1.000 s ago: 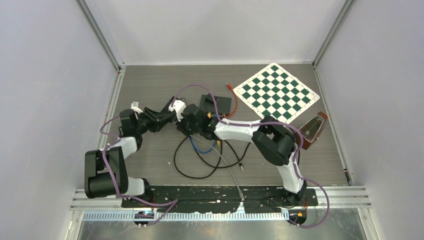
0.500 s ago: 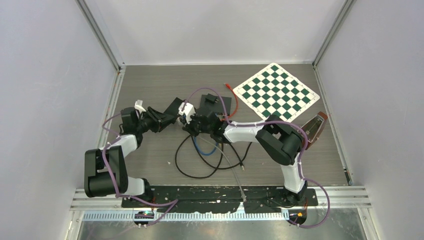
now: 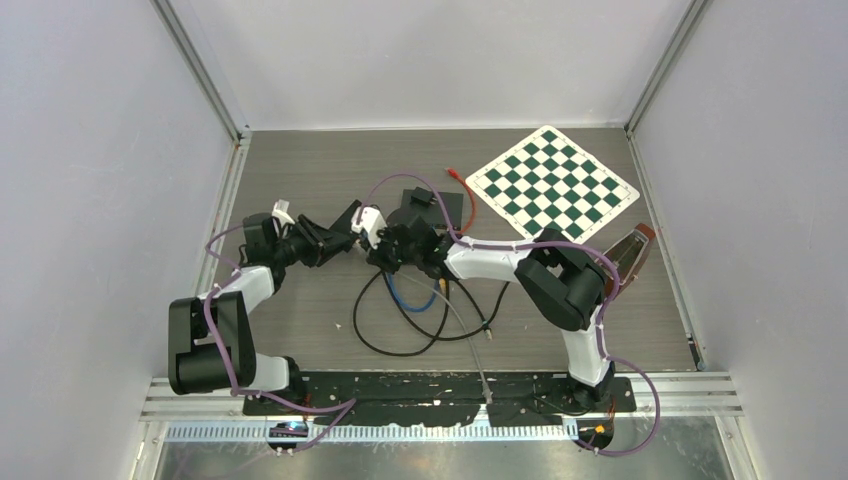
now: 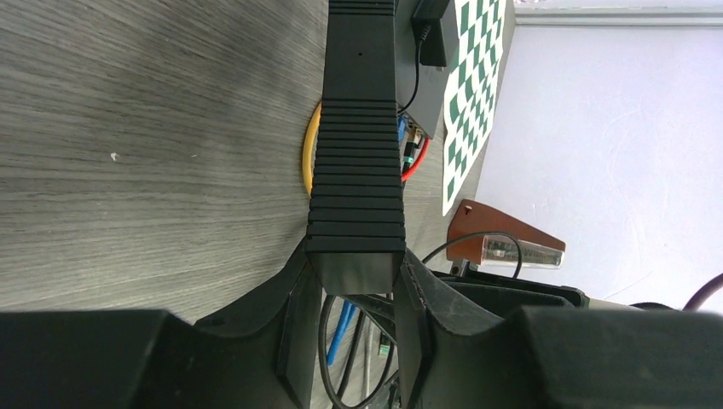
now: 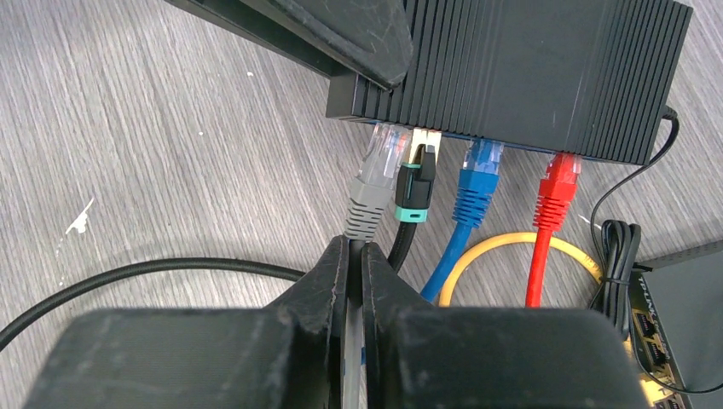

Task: Insert the plug into the switch port
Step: Insert the connector into the switch port.

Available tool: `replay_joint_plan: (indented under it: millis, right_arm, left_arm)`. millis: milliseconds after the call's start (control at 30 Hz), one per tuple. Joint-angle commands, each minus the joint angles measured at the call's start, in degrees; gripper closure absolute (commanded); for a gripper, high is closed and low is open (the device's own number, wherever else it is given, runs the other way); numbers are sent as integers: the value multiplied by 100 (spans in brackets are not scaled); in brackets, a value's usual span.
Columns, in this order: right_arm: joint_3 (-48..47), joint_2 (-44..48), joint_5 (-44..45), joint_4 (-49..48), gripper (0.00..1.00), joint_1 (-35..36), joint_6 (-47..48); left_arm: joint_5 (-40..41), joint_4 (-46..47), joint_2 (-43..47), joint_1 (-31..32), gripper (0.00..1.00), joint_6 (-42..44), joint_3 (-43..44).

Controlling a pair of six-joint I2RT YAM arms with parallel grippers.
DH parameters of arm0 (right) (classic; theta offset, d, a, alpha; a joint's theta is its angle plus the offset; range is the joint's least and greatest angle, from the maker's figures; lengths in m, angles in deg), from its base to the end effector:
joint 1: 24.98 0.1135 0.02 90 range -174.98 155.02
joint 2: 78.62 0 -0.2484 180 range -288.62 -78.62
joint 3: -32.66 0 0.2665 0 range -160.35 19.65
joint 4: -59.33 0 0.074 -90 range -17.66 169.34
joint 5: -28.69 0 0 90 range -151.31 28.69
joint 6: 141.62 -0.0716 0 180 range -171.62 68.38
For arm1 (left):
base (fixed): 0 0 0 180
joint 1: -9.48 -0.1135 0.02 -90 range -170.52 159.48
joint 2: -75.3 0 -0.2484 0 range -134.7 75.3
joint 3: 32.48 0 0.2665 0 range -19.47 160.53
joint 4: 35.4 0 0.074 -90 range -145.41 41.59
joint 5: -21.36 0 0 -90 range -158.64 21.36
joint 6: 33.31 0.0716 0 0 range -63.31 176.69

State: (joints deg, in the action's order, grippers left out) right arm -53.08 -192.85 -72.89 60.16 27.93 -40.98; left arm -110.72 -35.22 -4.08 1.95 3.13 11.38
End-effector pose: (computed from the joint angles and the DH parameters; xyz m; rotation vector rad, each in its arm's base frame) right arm 0.2791 0.3930 0.1423 -1.2321 1.7485 0.6525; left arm 0.2986 -0.0089 0.1293 -0.7531 2.1505 -1.2428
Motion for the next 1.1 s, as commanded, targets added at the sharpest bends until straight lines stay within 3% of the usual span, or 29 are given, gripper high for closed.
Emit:
replay_joint_plan:
  millis: [0, 567, 1067]
  right_arm:
    - [-487, 160, -46, -136, 95, -29, 253]
    - [-970, 77, 470, 196, 95, 50, 400]
    - [-1273, -127, 344, 92, 95, 205, 6]
  left_arm:
    - [-577, -191, 11, 130, 100, 129, 115]
    - [-570, -334, 97, 129, 100, 302, 80]
    - [-587, -106, 7, 129, 100, 222, -14]
